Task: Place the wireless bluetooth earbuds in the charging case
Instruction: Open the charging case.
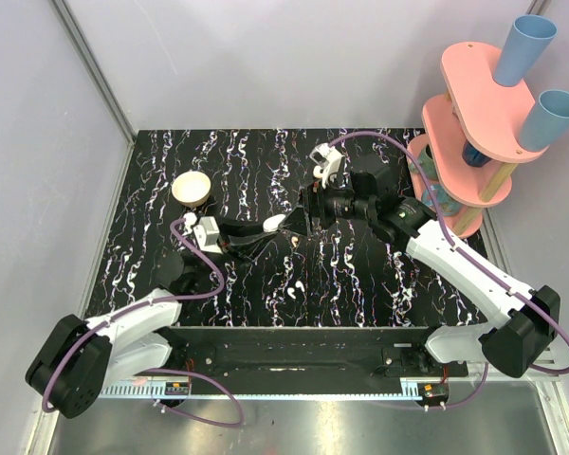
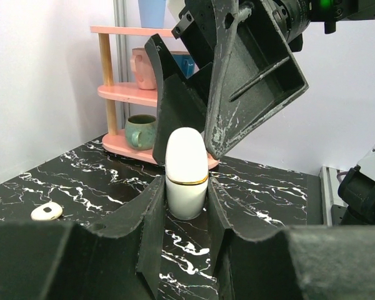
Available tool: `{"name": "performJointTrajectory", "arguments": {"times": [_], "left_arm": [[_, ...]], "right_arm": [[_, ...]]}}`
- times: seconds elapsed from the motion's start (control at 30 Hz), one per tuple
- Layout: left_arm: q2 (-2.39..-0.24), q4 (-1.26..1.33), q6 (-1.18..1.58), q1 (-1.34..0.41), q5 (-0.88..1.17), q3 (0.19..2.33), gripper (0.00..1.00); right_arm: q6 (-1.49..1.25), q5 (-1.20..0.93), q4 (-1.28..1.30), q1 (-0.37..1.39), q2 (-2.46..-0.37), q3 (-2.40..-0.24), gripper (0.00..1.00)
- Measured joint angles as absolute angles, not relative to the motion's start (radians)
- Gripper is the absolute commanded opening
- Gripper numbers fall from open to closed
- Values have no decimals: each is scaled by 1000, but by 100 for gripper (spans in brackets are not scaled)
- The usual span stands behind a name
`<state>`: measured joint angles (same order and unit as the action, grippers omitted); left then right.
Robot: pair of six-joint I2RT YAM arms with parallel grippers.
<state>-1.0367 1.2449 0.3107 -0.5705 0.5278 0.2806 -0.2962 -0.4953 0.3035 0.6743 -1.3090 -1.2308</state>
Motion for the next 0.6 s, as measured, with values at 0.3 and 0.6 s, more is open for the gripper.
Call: {"name": "performJointTrajectory", "arguments": {"times": [0.3, 0.6], "left_arm": [[-1012, 1234, 315, -605, 579, 281, 0], [-1010, 1230, 313, -604, 565, 281, 0]], "right_arm": [[-308, -460, 250, 675, -1317, -1261, 88], [-311, -477, 236, 675, -1324, -1262, 91]]}}
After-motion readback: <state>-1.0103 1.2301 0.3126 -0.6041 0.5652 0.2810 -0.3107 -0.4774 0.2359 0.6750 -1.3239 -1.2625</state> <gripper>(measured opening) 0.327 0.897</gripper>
